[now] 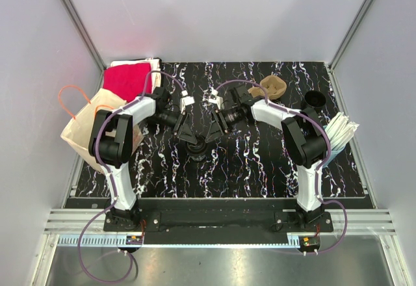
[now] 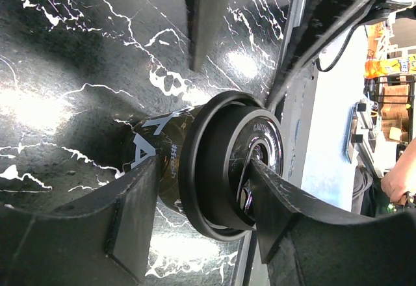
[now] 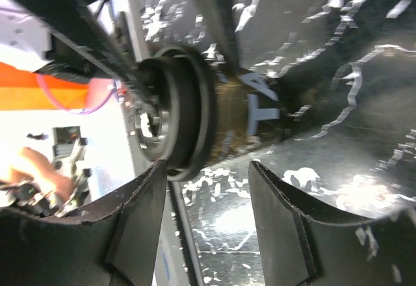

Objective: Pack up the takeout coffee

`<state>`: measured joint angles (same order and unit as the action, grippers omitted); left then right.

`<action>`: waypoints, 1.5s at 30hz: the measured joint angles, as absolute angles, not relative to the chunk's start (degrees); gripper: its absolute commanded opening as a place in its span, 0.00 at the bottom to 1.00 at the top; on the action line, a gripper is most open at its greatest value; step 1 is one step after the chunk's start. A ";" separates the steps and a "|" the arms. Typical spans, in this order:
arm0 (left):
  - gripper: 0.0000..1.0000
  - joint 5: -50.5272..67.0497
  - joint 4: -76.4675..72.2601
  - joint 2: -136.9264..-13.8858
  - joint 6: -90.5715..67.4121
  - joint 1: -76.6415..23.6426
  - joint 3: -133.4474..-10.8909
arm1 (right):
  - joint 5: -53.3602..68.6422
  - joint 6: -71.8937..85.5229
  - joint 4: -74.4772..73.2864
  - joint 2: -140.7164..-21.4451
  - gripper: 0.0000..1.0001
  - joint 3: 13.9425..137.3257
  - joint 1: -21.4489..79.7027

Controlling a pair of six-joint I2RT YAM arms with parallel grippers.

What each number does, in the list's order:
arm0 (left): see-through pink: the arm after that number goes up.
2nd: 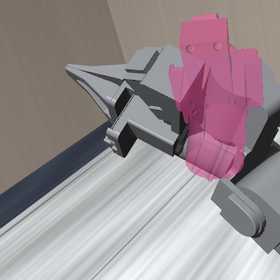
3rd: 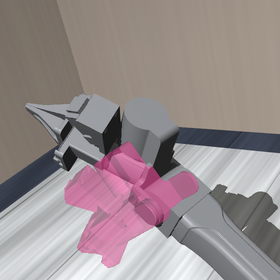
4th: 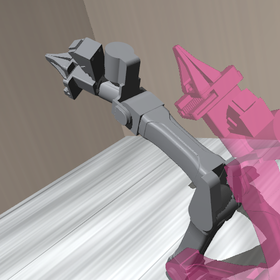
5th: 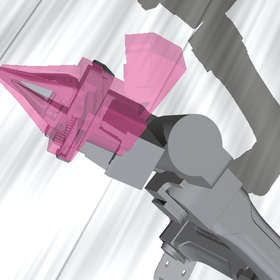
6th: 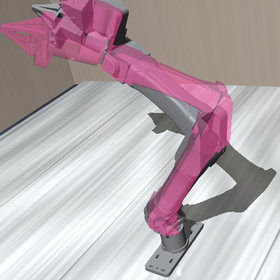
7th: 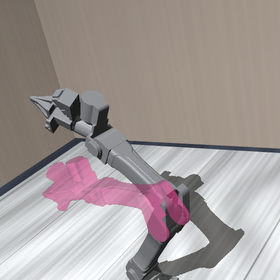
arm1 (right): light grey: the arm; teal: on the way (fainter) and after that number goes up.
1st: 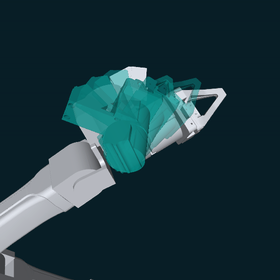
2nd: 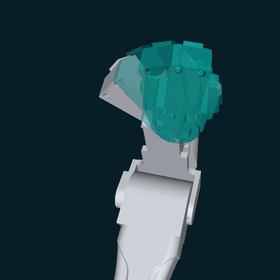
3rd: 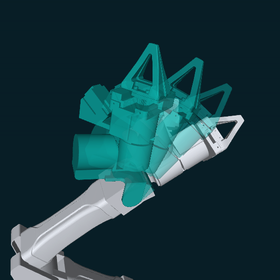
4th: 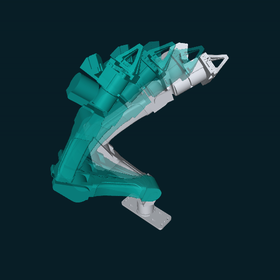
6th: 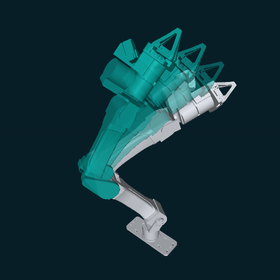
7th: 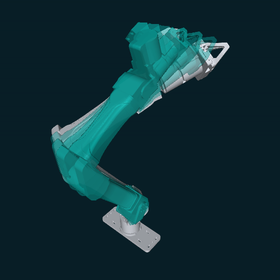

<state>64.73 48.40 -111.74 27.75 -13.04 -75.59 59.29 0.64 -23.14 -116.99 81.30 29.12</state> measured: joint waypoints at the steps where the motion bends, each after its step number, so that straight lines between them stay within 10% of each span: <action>1: 0.57 64.73 48.36 -111.74 27.70 -13.10 -75.59 | 60.14 0.62 -23.20 -116.99 0.59 81.30 29.10; 45: 0.57 64.82 47.88 -111.74 27.29 -13.56 -75.48 | 75.79 4.64 -22.13 -123.66 0.44 80.44 28.16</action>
<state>64.82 47.88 -111.74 27.29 -13.56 -75.48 75.79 4.64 -22.13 -123.66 80.44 28.16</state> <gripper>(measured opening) 0.572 0.445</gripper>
